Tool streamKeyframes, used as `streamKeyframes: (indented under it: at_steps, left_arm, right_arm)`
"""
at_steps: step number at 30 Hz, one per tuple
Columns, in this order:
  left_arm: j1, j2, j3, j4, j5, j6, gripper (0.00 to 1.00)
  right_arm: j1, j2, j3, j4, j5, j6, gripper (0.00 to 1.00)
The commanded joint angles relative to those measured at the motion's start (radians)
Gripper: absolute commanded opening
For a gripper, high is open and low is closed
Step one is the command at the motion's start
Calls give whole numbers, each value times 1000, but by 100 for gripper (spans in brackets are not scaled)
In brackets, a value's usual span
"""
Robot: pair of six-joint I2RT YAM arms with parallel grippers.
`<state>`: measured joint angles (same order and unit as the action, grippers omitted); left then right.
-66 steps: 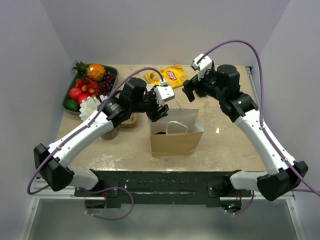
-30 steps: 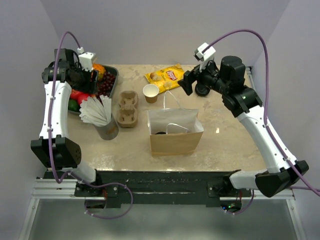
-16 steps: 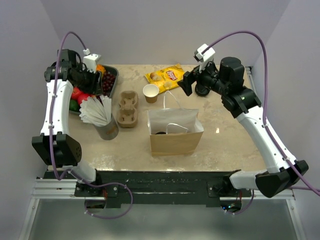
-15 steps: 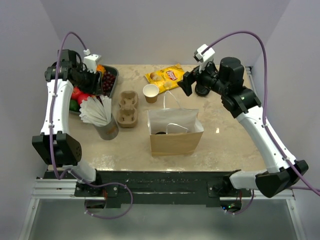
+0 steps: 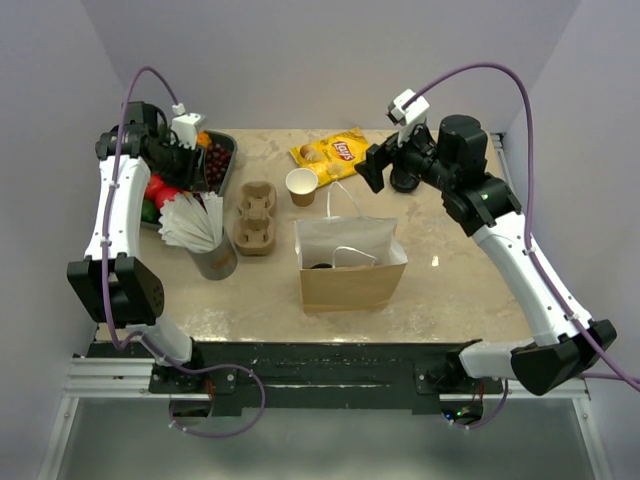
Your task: Pack the takeout coffee
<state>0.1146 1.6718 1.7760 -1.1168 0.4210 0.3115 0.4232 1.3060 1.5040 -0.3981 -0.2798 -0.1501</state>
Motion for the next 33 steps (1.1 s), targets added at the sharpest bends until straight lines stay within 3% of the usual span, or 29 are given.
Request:
streamKeyframes:
  at_steps: [1,7,10,16,23,33]
  left_arm:
    - [0,2,-13,-11,36,17,40]
    - [-1,-9,-30,-20,36,12,38]
    - [0,-11,-38,-20,44,12,30]
    - [-1,-3,5,-18,59,14,0]
    - [0,-75,167,-44,120,60,0]
    - [-1,-359,109,187,128,49,0]
  right_arm:
    - [-3,-22,-1,30,5,-2,99]
    - [-6,-16,-2,33,5,-3,99]
    - [-6,-14,-4,41,4,0,99]
    - [-6,-7,1,39,2,-2,99]
    - [-6,18,42,24,11,-3,99]
    - [-6,98,148,-30,36,-5,99]
